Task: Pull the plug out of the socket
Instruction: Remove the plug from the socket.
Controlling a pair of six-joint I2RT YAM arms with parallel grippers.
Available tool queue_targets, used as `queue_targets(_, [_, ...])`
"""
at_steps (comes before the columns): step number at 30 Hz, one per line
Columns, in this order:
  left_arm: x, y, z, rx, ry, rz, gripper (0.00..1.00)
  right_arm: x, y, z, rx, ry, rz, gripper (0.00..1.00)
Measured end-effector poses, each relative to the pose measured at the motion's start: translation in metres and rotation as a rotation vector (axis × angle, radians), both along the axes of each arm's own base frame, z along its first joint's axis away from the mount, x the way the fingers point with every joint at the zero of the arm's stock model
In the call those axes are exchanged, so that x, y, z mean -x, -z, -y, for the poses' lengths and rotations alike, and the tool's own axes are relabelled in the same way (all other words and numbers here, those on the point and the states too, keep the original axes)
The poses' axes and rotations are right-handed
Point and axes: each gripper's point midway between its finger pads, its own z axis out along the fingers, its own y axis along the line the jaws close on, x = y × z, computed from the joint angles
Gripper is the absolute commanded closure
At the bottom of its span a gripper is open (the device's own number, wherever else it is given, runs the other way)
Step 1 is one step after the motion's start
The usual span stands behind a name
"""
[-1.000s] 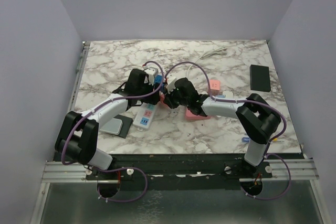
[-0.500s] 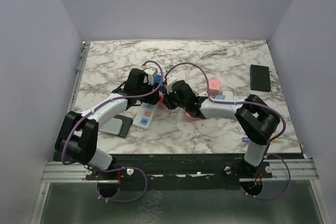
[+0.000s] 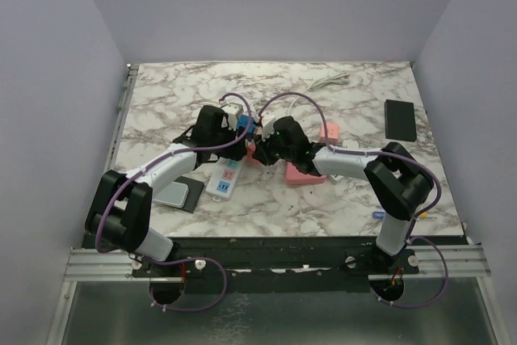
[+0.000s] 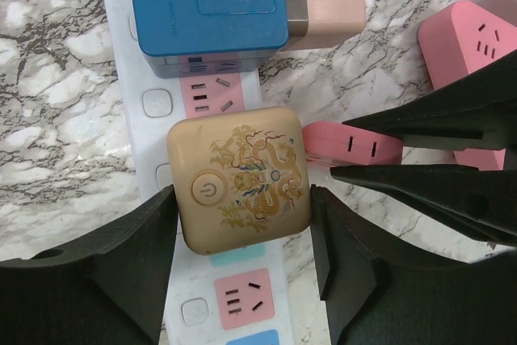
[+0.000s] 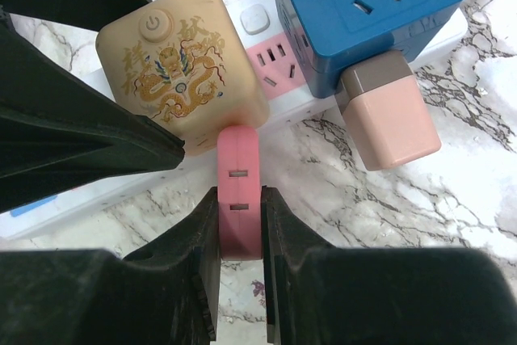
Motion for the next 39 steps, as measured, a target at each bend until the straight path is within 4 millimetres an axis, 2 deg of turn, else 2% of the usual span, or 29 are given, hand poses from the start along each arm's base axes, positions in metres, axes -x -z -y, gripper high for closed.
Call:
queue_targets(16, [-0.0031, 0.0004, 0.0003, 0.005, -0.005, 0.000, 1.00, -0.0058, 0.0011, 0.0014, 0.023, -0.081, 0.027, 1.00])
queue_targets(39, [-0.0041, 0.0010, -0.0019, -0.002, -0.010, -0.014, 1.00, 0.0007, 0.0009, -0.0054, -0.009, 0.057, -0.028, 1.00])
